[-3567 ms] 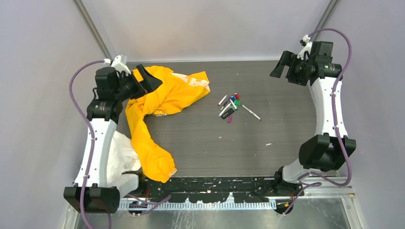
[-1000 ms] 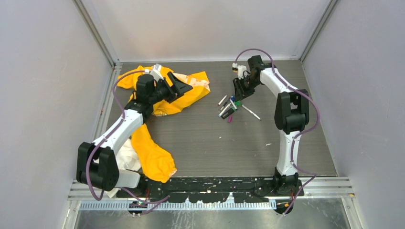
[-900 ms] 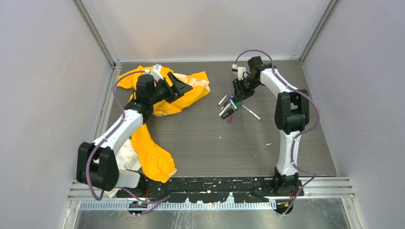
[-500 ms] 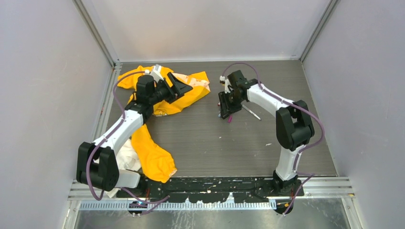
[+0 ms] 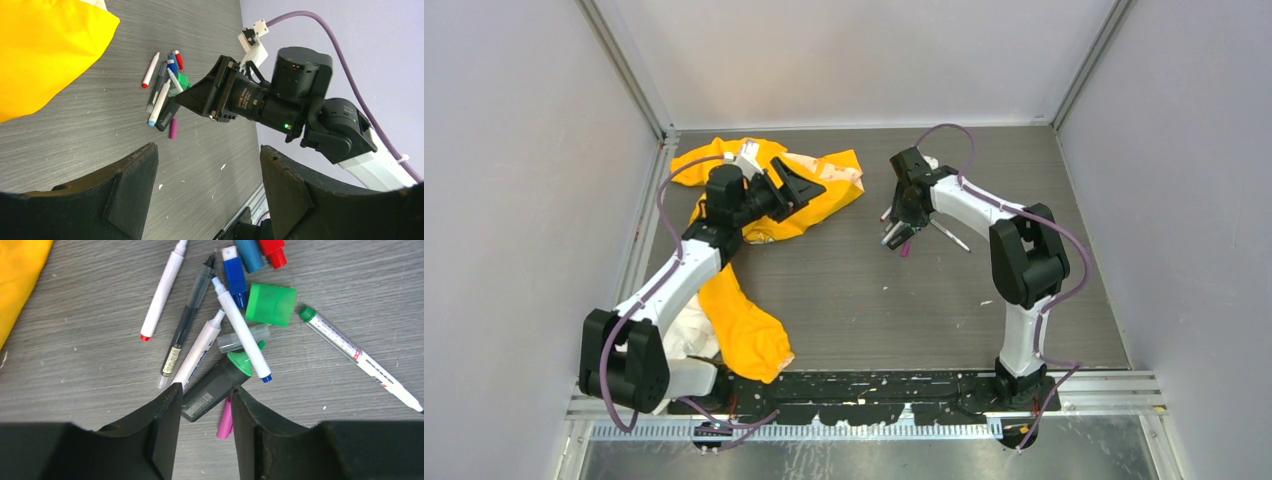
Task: Insert the pens into the pen caps
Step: Pick up the pen from the center of the board.
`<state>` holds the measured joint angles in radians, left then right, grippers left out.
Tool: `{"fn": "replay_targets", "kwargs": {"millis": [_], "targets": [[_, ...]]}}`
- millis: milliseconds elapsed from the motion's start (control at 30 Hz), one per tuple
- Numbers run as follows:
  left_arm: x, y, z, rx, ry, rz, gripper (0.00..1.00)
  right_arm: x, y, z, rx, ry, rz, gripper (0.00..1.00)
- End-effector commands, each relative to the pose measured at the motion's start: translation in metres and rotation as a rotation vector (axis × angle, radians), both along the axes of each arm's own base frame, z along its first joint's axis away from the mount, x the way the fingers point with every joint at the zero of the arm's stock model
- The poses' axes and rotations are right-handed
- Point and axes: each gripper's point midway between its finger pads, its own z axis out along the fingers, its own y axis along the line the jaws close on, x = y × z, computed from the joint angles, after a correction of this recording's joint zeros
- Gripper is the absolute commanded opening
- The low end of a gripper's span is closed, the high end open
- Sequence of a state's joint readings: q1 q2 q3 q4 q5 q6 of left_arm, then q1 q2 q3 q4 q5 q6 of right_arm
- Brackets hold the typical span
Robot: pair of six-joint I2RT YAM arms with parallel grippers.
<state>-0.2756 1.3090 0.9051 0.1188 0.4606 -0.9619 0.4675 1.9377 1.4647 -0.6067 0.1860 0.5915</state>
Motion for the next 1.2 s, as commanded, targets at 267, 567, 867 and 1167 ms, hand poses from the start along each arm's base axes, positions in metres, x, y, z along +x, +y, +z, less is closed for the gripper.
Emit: {"fn": "replay_targets", "kwargs": {"millis": [267,567,867,1167], "targets": [[-0.014,0.008,0.018,0.002,-0.079,0.026,0.75,0.023,-0.002,-0.002,0.017,-0.040,-0.123,0.43],[-0.015,0.010,0.019,0.003,-0.083,0.034,0.75,0.019,-0.007,-0.018,-0.001,-0.012,-0.139,0.47],[-0.013,0.010,0.019,0.003,-0.081,0.034,0.75,0.009,-0.011,-0.019,0.005,-0.004,-0.144,0.46],[-0.008,0.005,0.019,-0.004,-0.074,0.017,0.75,0.007,-0.013,0.001,0.013,-0.052,-0.120,0.44]]}}
